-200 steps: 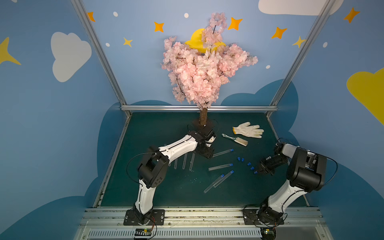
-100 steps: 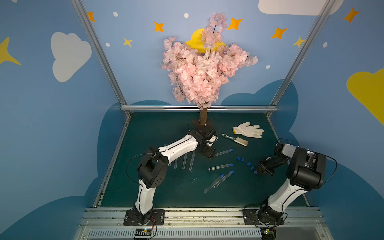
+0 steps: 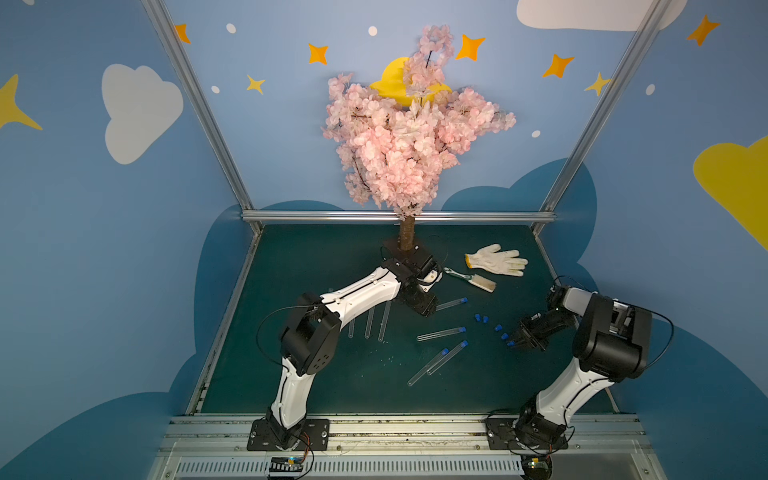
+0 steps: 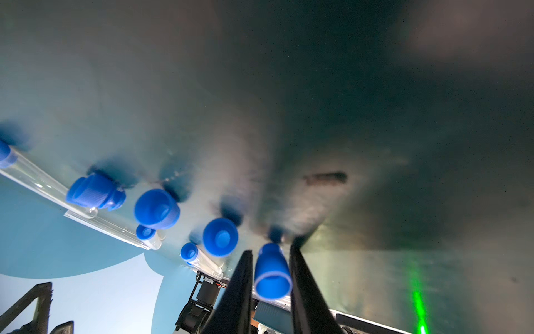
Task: Remove stoppers from test tubes
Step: Place the stopper at the center of the board.
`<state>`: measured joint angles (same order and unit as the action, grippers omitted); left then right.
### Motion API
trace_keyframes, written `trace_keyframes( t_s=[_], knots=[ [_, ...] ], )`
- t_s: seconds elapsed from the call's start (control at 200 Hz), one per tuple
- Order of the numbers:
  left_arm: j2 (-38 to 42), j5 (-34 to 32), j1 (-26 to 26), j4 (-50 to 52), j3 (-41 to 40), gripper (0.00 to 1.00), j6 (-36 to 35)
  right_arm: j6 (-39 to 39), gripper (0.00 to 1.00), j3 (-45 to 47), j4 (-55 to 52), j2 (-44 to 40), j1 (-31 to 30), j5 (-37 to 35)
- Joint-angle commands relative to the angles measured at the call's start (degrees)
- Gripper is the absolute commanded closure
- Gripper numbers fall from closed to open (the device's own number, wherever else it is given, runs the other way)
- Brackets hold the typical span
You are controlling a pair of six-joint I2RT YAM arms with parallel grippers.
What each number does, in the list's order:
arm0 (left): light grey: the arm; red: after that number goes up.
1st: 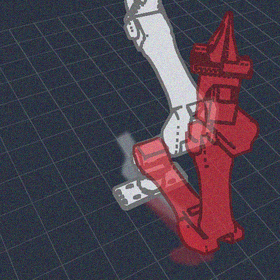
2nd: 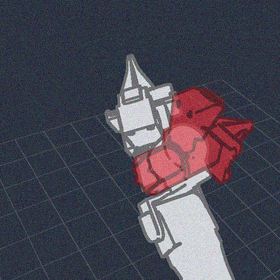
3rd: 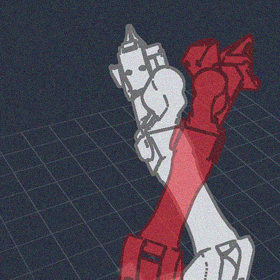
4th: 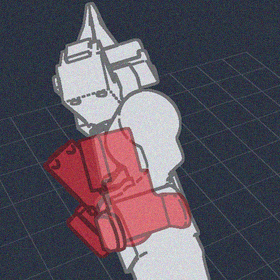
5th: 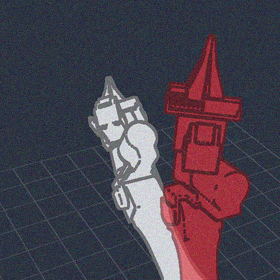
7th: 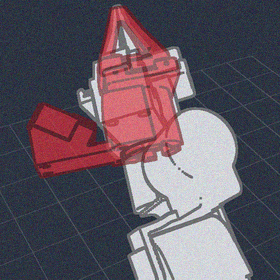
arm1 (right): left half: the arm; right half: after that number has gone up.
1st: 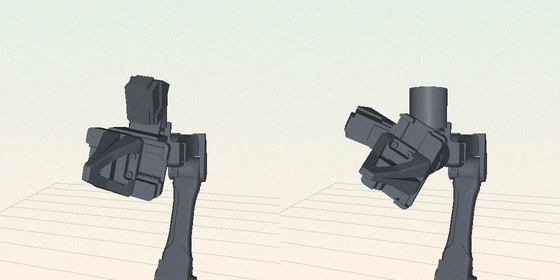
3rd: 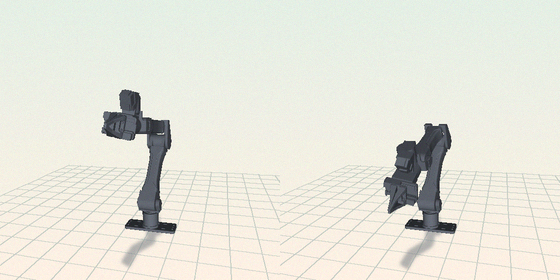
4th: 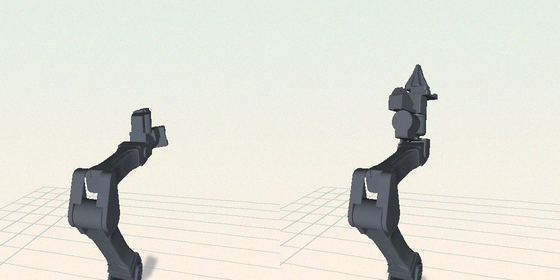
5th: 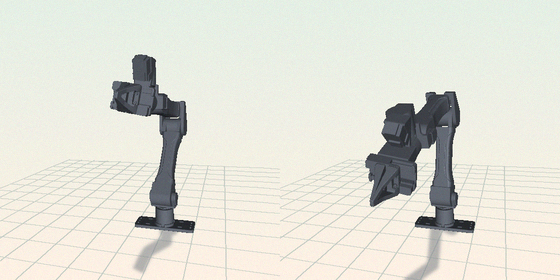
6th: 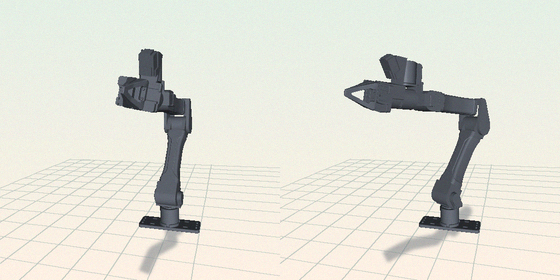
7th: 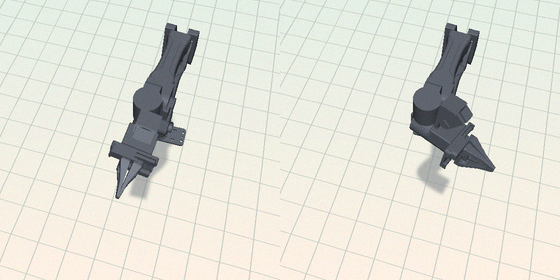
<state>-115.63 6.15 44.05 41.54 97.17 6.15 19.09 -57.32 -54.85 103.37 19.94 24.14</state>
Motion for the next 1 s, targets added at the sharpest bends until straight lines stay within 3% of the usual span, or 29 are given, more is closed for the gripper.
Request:
trace_keyframes(
  t_s=[0.0,0.576,0.761,0.996],
  knots=[
    [-1.27,1.57,0.24,1.90,2.21,0.31,-1.69,-0.11,0.74,1.55,2.03,1.23,-1.58,-1.47],
    [-9.95,5.36,0.85,7.82,12.83,0.31,-13.30,-1.60,0.68,-2.86,-5.33,-6.81,-4.09,-3.55],
    [-16.38,3.31,0.73,10.42,21.21,0.32,-16.33,-2.91,0.56,-7.37,-10.73,-11.44,-5.84,-4.53],
    [-24.67,4.17,0.07,13.27,32.22,0.32,-19.49,-4.85,0.32,-15.86,-17.53,-16.62,-9.63,-8.00]
  ],
)
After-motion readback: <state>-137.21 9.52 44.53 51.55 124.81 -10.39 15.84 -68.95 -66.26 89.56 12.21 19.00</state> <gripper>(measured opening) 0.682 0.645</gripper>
